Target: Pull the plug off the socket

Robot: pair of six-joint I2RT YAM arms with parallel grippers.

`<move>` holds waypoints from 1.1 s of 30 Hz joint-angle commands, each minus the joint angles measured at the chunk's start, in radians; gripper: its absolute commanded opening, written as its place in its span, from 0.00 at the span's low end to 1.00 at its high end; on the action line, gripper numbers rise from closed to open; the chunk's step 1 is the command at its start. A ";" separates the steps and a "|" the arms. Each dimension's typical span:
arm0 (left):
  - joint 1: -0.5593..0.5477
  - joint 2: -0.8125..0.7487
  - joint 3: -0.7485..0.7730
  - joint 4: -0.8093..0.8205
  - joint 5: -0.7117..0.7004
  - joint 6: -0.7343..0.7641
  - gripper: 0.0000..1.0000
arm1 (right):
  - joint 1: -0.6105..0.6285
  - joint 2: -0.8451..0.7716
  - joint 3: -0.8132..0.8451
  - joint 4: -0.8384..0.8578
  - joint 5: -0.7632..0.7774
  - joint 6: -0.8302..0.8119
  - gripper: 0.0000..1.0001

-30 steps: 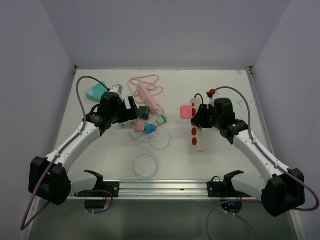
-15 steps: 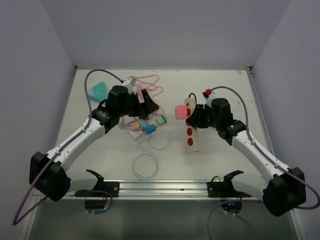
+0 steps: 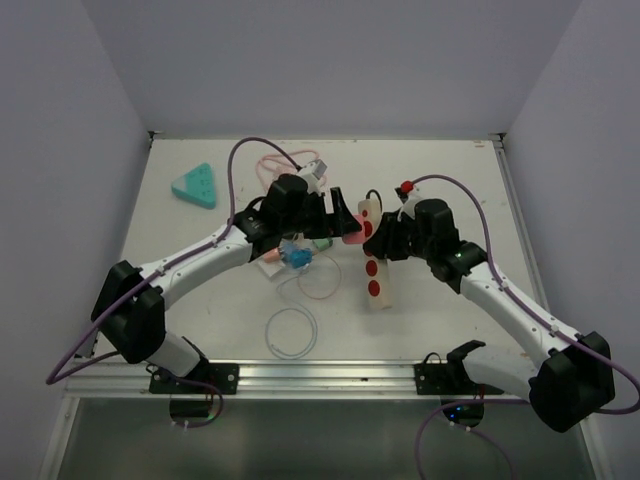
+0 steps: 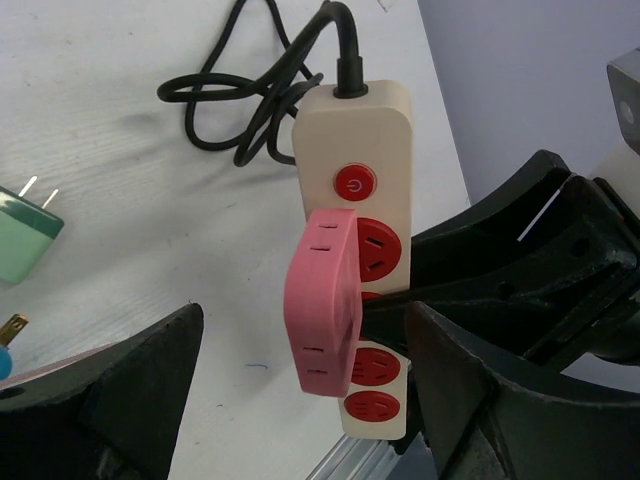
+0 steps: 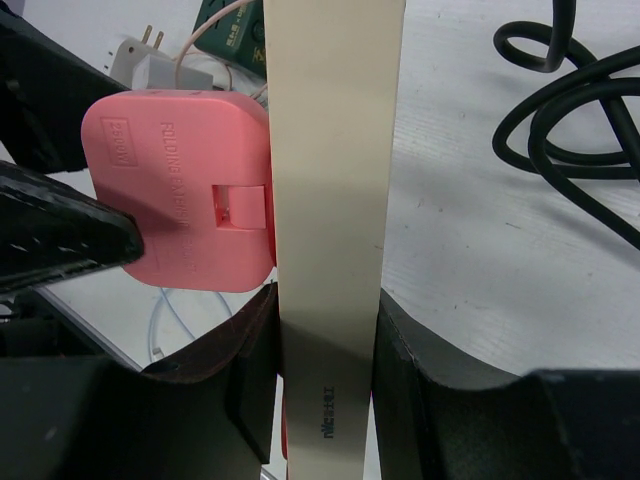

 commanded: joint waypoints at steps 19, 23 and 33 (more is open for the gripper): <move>-0.045 -0.007 0.008 0.103 -0.001 -0.053 0.00 | 0.023 0.006 0.004 0.106 0.104 -0.016 0.00; -0.045 -0.041 -0.007 0.099 -0.009 -0.067 0.00 | 0.021 0.033 -0.020 0.098 0.206 -0.008 0.00; -0.013 -0.186 -0.080 0.084 -0.038 -0.083 0.00 | -0.066 0.142 -0.043 0.118 0.266 0.053 0.00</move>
